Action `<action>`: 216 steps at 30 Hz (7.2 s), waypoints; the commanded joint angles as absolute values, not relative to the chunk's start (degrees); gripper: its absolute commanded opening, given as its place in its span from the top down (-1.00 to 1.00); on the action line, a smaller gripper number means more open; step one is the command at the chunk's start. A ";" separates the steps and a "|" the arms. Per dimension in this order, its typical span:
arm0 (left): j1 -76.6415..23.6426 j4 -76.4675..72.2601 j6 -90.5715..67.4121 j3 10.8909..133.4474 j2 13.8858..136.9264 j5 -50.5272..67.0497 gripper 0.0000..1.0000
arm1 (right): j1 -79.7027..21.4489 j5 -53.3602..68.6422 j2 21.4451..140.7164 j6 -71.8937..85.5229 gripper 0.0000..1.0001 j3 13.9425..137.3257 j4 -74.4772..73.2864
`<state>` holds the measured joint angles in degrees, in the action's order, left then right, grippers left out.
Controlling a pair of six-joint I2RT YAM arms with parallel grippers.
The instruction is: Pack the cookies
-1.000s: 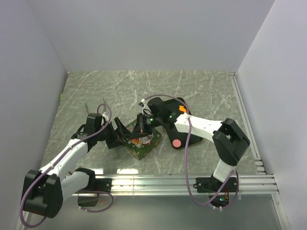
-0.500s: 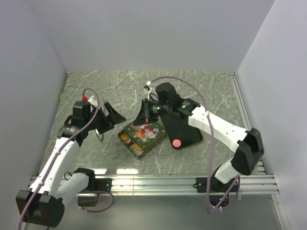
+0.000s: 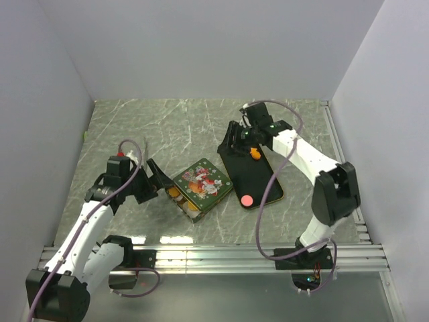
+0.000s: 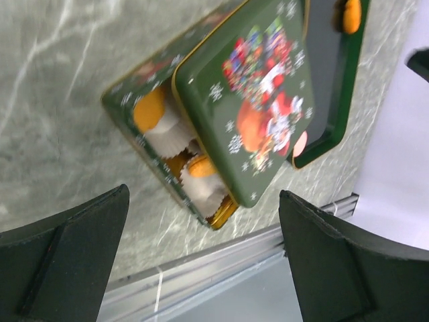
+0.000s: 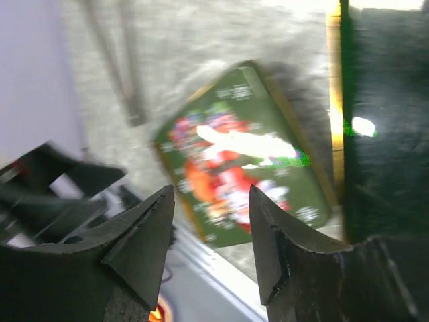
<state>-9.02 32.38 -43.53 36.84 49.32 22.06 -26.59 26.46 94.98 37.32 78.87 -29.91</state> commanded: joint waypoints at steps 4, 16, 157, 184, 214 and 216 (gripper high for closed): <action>-9.84 28.31 -46.31 34.72 48.86 24.08 -0.99 | -27.34 26.54 101.41 32.25 -0.12 82.18 -32.44; -11.69 18.81 -50.62 29.88 52.47 25.13 -0.99 | -27.86 25.58 109.24 31.47 -0.10 83.93 -32.17; -21.62 37.17 -40.61 54.67 60.47 10.38 -0.36 | -42.80 18.63 72.07 43.76 -0.08 52.66 -30.41; -9.84 27.34 -25.14 72.33 102.65 17.05 -0.02 | -63.01 9.85 84.11 45.35 1.00 44.65 -10.03; -19.77 34.10 -21.18 71.55 103.10 13.89 0.04 | -68.55 -20.21 87.19 48.16 1.00 47.28 -8.35; -20.30 34.19 -21.71 70.50 101.61 13.80 0.05 | -68.55 -20.48 87.63 48.25 1.00 47.72 -8.26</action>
<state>-19.35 33.19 -21.74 71.83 105.51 14.02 -68.34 -16.32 88.84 47.13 44.93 -10.04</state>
